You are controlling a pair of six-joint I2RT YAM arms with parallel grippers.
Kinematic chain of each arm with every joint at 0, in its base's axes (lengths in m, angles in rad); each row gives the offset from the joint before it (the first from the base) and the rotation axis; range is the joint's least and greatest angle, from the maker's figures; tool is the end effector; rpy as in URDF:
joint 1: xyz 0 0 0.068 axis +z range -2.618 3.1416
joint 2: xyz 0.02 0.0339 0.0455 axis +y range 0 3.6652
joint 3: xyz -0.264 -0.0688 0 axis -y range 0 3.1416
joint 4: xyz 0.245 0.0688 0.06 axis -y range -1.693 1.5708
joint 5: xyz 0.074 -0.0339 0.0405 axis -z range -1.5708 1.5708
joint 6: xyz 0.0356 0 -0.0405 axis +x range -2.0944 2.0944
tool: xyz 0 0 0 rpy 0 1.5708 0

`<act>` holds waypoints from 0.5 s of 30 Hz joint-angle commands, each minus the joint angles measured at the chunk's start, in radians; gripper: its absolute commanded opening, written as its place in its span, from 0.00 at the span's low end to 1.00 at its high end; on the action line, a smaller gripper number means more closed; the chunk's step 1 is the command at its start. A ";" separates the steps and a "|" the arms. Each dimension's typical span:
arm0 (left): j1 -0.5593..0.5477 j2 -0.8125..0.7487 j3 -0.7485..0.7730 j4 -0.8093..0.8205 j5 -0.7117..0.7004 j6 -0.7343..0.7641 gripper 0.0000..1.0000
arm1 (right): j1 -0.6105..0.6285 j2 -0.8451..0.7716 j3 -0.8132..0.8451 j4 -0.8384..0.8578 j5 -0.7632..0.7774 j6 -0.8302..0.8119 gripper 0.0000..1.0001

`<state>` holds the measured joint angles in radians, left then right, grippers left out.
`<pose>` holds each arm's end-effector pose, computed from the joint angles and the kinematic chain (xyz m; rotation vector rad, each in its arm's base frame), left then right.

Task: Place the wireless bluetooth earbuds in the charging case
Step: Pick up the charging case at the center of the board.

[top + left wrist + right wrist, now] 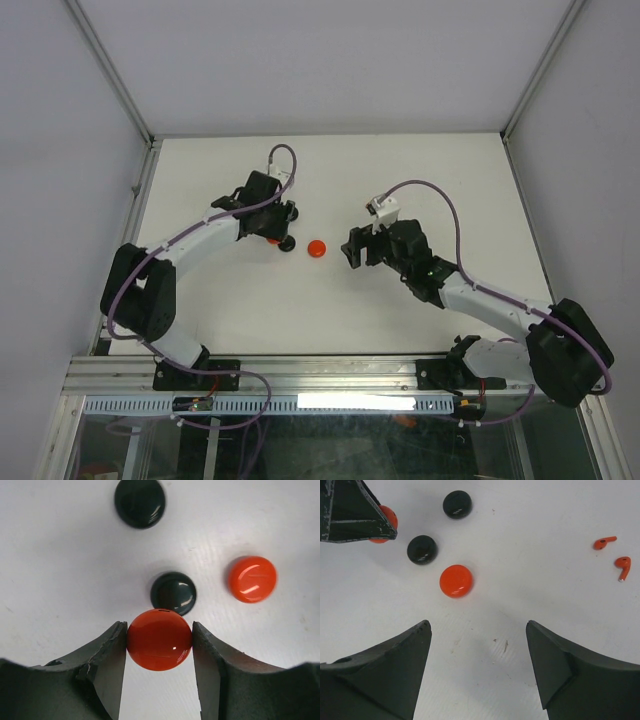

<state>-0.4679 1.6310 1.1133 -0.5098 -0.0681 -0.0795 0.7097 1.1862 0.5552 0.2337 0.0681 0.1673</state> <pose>0.3002 -0.1490 0.2142 0.4773 2.5544 -0.1104 0.1951 0.1644 0.2197 -0.4925 1.9404 0.5032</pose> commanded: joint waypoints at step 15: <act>-0.268 -0.401 -0.101 0.131 0.126 0.689 0.35 | -0.098 -0.030 0.296 -0.324 -0.403 0.089 0.79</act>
<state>-0.6949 1.3003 1.0344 -0.4721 -0.0177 0.3954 0.6167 1.1778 0.7860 -0.0605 -0.2249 0.2165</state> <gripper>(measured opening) 0.494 0.796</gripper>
